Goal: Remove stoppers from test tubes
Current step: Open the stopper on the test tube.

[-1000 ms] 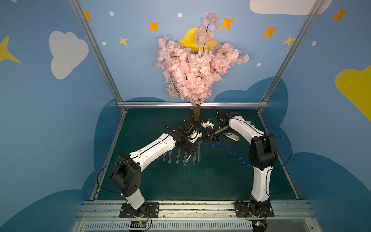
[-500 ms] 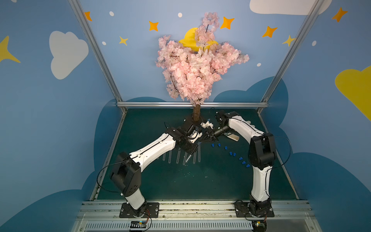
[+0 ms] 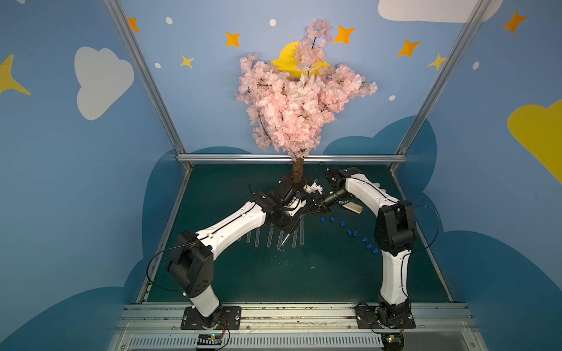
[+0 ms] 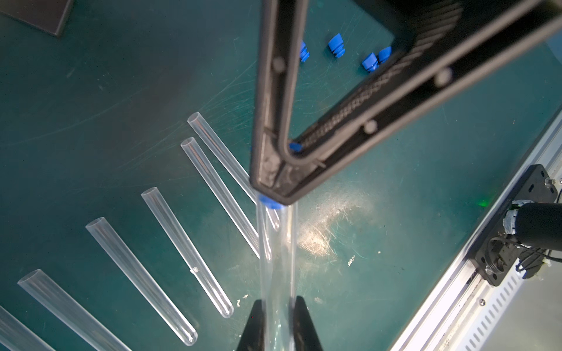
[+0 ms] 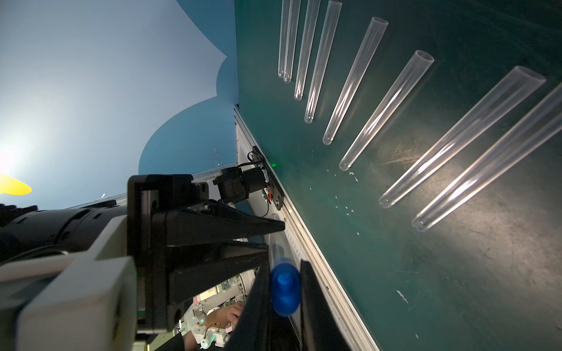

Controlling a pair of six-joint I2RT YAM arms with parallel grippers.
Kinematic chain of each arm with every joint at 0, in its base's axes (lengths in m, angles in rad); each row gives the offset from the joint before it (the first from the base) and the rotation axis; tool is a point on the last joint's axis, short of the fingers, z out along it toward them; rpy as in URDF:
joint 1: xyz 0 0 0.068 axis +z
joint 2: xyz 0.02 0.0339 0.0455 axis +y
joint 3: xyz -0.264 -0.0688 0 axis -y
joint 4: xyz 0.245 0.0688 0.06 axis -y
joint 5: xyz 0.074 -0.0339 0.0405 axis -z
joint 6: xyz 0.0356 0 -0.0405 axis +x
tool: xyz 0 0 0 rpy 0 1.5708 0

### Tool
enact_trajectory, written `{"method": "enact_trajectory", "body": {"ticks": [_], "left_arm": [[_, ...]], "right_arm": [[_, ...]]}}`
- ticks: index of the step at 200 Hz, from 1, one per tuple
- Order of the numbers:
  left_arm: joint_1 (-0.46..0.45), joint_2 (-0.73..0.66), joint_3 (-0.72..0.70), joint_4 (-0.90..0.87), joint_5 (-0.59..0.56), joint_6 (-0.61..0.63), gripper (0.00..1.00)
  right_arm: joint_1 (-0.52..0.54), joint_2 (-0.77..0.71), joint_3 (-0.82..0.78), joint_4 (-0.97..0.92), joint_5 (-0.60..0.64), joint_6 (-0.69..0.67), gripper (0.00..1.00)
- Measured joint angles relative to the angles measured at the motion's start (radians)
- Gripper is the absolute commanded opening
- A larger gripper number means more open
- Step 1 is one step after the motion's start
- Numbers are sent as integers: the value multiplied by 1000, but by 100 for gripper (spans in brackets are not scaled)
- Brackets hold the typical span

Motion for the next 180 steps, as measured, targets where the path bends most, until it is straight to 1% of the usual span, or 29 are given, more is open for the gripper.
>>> {"method": "enact_trajectory", "body": {"ticks": [64,109,180], "left_arm": [[4,0,-64,107,-3,1,13],[1,0,-66,122,-3,11,13],[0,0,-71,128,-8,32,13]], "right_arm": [[2,55,127,-107,87,-47,1],[3,65,180,-177,143,-85,1],[5,68,200,-200,169,-100,1]]}}
